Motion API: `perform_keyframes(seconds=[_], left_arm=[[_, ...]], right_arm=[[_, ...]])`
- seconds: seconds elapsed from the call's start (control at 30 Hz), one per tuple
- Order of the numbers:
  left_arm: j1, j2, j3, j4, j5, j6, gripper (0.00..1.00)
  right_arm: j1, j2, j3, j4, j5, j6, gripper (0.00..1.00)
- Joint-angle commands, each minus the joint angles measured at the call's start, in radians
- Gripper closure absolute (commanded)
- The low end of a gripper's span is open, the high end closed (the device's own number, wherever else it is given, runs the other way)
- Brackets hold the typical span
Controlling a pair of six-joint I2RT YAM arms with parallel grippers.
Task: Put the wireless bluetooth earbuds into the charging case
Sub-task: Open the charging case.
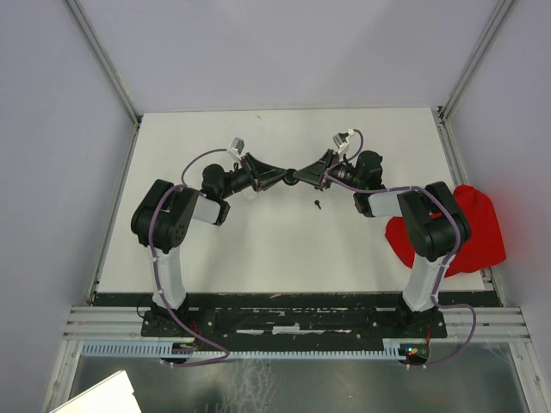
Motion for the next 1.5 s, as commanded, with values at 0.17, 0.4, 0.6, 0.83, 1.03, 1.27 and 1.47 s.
perform_keyframes(seconds=[0.17,0.4,0.6,0.83,1.03,1.27,1.47], left_arm=[[-0.036,0.005,0.049,0.161,0.068,-0.039,0.65],[-0.042,0.019,0.058,0.185,0.069,-0.057,0.85],[-0.042,0.028,0.057,0.206,0.056,-0.077,0.97],[-0.03,0.019,0.038,0.164,0.03,-0.068,0.97],[-0.015,0.01,0.005,0.132,-0.012,-0.079,0.97],[0.012,0.005,-0.035,0.161,-0.062,-0.134,0.97],[0.018,0.023,-0.028,0.219,-0.078,-0.193,0.97]], right_arm=[[0.006,-0.013,0.027,0.028,-0.005,-0.01,0.96],[0.006,-0.01,0.028,0.03,-0.006,-0.009,0.95],[0.005,-0.012,0.028,0.035,-0.007,-0.006,0.59],[-0.011,-0.035,0.018,0.021,0.016,-0.019,0.18],[-0.012,-0.056,0.008,-0.024,0.028,-0.053,0.01],[-0.012,-0.055,0.002,-0.039,0.028,-0.064,0.01],[-0.012,-0.045,0.004,-0.042,0.023,-0.064,0.01]])
